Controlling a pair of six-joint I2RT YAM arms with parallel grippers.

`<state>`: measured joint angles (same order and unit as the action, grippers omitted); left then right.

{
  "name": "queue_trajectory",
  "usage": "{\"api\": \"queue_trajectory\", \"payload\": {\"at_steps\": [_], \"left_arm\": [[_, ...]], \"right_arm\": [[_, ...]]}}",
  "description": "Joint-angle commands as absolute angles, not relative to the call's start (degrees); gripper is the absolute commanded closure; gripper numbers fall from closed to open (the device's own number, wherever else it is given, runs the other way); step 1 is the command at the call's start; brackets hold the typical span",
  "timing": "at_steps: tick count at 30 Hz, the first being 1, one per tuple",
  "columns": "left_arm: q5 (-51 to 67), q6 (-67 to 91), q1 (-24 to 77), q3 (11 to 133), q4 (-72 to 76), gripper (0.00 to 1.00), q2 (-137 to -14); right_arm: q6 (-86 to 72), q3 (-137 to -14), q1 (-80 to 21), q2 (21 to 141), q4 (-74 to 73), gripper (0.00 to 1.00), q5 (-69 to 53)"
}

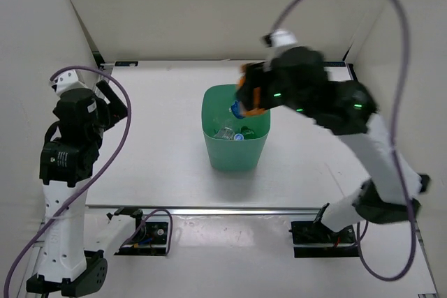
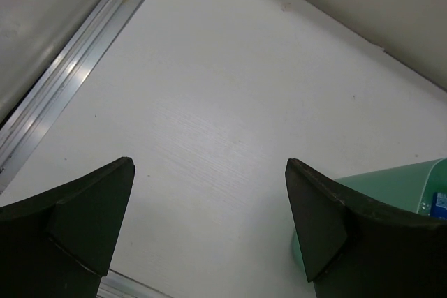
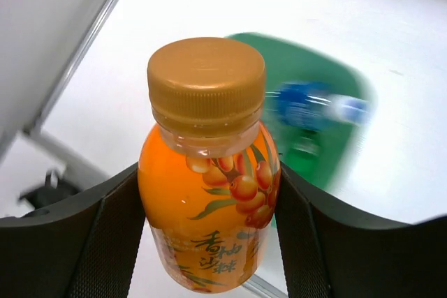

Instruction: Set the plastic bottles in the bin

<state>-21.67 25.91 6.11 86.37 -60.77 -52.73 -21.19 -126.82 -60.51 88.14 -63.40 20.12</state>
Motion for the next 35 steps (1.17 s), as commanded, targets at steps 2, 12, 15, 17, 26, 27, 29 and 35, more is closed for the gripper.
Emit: {"api": "queue_trajectory", "payload": {"at_steps": [2, 12, 15, 17, 26, 27, 29, 35], "left_arm": [[-20.0, 28.3, 5.9, 83.4, -60.4, 0.0, -52.9], [-14.2, 29.4, 5.9, 83.7, -59.9, 0.0, -55.2], [-14.2, 30.0, 5.9, 82.3, -59.9, 0.0, -54.6], [-13.7, 30.0, 5.9, 81.7, -59.9, 0.0, -54.6], [-14.2, 33.8, 5.9, 76.2, -58.2, 0.0, -53.4], [-14.2, 34.4, 5.9, 73.9, -57.7, 0.0, -53.4], [-15.0, 36.5, 5.9, 71.3, -57.7, 0.0, -52.9], [-22.3, 42.9, 5.9, 64.5, -59.9, 0.0, -50.0]], "right_arm": [[-25.0, -116.5, -49.8, 84.8, -57.6, 0.79, 9.5], [-24.4, -115.8, -46.6, 90.8, -60.9, 0.07, 5.0], [-25.0, -114.9, -44.6, 90.2, -60.9, 0.0, 6.7], [-25.0, -114.3, -42.7, 88.3, -60.9, 0.0, 7.2], [-27.4, -108.6, -27.5, 79.7, -60.9, 0.0, -8.8], [-27.4, -107.5, -25.9, 78.2, -60.9, 0.0, -9.7], [-27.4, -104.7, -23.2, 76.1, -58.8, 0.0, -10.4], [-27.4, -100.2, -9.0, 73.3, -58.9, 0.0, -15.8]]}}
